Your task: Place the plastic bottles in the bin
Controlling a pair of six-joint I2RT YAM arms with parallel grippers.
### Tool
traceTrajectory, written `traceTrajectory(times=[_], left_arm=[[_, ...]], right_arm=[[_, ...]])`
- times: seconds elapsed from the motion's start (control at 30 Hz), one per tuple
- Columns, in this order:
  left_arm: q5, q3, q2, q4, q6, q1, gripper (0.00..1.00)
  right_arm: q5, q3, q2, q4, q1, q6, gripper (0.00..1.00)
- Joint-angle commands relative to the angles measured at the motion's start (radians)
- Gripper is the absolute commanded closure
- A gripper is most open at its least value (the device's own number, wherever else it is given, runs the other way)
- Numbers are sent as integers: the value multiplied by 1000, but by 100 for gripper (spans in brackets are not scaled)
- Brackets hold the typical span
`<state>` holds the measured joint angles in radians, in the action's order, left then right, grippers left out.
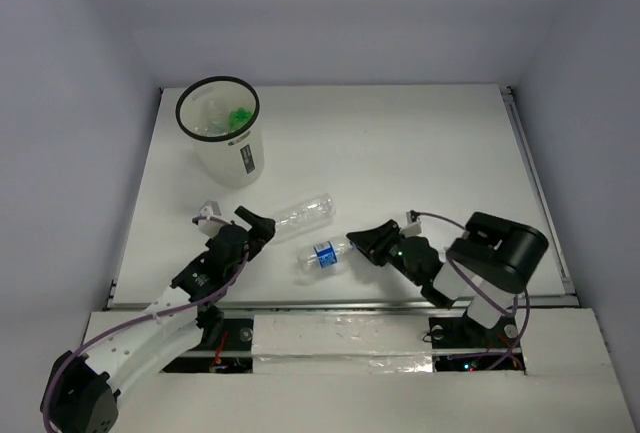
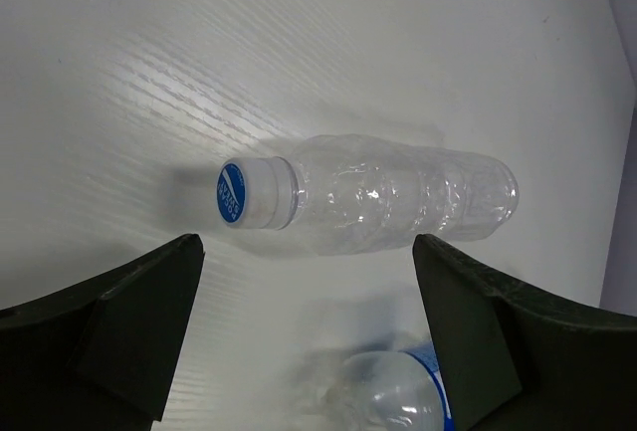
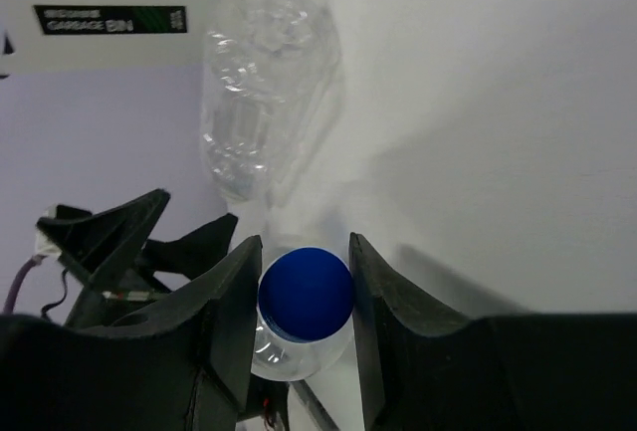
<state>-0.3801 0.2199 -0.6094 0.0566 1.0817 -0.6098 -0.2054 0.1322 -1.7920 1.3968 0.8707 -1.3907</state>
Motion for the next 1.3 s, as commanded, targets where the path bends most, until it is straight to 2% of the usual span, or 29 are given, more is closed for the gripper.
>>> traceTrajectory(times=[0.0, 0.03, 0.1, 0.2, 0.27, 0.3, 0.37, 0.43, 0.5, 0.53, 0.67, 0.7, 0.77, 0.8, 0.83, 0.87, 0.93, 0.97, 1.0, 1.07, 1.27], left_arm=[[-6, -24, -13, -83, 90, -5, 15], [-9, -24, -16, -77, 96, -5, 15], [-16, -40, -6, -69, 110, -5, 16], [-6, -71, 33, -81, 138, -5, 16], [16, -74, 68, -90, 136, -5, 16], [20, -64, 79, -107, 121, -5, 17], [-15, -27, 102, -86, 38, -5, 17], [-54, 38, 108, -19, -41, -5, 17], [-69, 61, 117, -12, -89, -5, 18], [-60, 68, 123, -29, -117, -5, 18], [-10, 75, 83, -138, -328, -5, 21], [-9, 87, 68, -162, -351, -5, 21], [4, 99, 19, -204, -408, -5, 21], [1, 104, 2, -243, -457, -17, 21], [-6, 107, -30, -271, -483, -27, 21], [-22, 104, -47, -308, -512, -44, 21], [-43, 87, -108, -405, -572, -53, 20], [-45, 85, -127, -429, -591, -62, 20], [-43, 82, -145, -466, -606, -62, 20], [-37, 78, -173, -494, -646, -62, 19], [-3, 58, -167, -577, -733, -73, 16]], right_arm=[[3, -17, 165, 248, -1, 119, 88], [12, -7, 290, 125, -1, 133, 88], [11, 18, 437, -35, -1, 206, 88], [-43, 133, 754, -566, -1, 353, 89], [-78, 252, 912, -723, -1, 486, 90], [-92, 297, 945, -845, -1, 533, 90], [-107, 442, 973, -928, -1, 655, 90], [-112, 561, 926, -1025, -1, 731, 90], [-83, 720, 851, -1036, -10, 823, 90], [-69, 781, 748, -1051, -10, 849, 90], [72, 1143, 456, -1139, -33, 939, 91], [89, 1310, 395, -1204, -33, 953, 91], [142, 1488, 208, -1281, -33, 995, 91], [156, 1571, 150, -1315, -33, 1006, 91], [162, 1725, 94, -1378, -33, 1013, 91], [181, 1800, -9, -1397, -33, 1038, 91], [175, 1947, -113, -1497, -33, 1068, 91], [161, 2075, -159, -1524, -33, 1097, 91], [156, 2134, -241, -1548, -33, 1113, 91], [127, 2260, -308, -1607, -33, 1134, 91], [123, 2348, -438, -1579, -42, 1115, 92]])
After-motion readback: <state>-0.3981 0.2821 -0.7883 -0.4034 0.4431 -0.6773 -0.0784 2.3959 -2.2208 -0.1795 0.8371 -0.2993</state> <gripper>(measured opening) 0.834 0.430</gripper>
